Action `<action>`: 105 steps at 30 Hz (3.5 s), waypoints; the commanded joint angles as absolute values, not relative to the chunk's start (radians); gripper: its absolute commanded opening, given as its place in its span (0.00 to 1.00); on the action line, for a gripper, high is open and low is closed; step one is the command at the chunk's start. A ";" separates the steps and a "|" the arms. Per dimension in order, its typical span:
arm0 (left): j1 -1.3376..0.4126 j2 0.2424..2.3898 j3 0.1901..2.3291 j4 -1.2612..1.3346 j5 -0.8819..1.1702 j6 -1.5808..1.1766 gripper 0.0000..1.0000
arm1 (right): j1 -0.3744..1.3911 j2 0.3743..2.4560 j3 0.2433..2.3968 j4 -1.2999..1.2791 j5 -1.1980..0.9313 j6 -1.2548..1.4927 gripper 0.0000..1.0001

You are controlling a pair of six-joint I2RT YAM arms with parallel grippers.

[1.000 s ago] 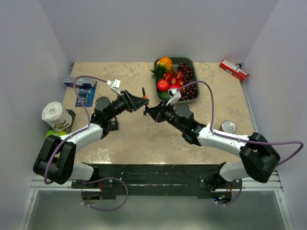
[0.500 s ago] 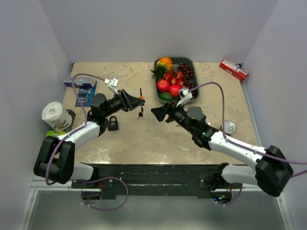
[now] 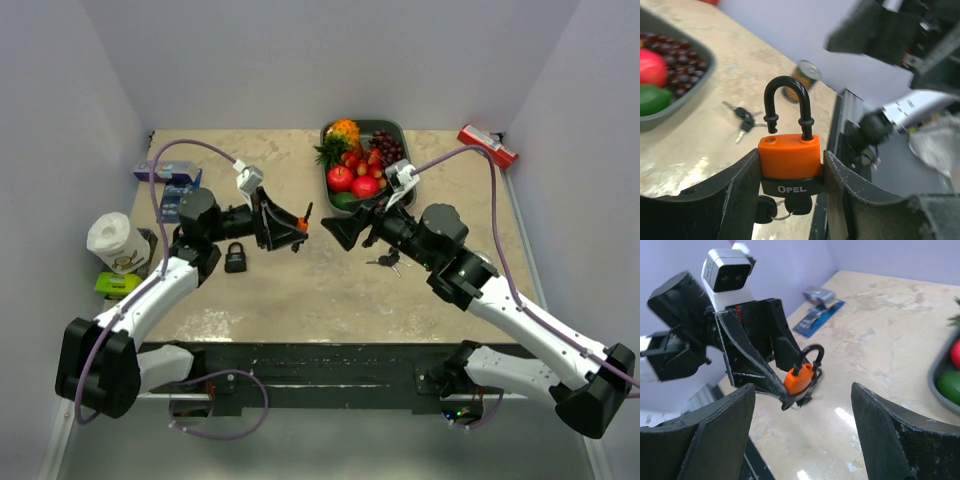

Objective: Unlock with the key

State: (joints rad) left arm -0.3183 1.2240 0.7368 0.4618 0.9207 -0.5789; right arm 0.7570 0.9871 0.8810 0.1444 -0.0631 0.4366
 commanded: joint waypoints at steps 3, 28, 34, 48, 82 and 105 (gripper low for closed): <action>-0.333 1.103 0.678 0.563 1.207 -0.525 0.00 | 0.756 1.037 1.021 0.092 -0.363 0.293 0.81; -0.400 1.077 0.670 0.653 1.307 -0.594 0.00 | 0.830 1.132 1.117 -0.129 -0.646 0.221 0.68; -0.400 1.072 0.673 0.612 1.281 -0.563 0.00 | 0.830 1.106 1.077 -0.098 -0.615 0.256 0.53; -0.405 1.037 0.738 0.258 0.965 -0.290 0.00 | 0.830 1.155 1.072 -0.084 -0.338 0.337 0.07; -0.653 0.979 0.683 -0.123 0.003 -0.606 0.00 | 0.810 1.259 0.936 -0.049 0.224 0.551 0.75; -0.687 1.454 0.764 0.046 0.089 -0.652 0.00 | 0.795 1.011 0.756 -0.043 0.305 0.563 0.84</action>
State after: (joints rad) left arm -0.7059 1.4040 0.6861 -0.0151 0.1215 -0.6693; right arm 0.7990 1.0443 0.7719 -0.0677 0.2794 0.5499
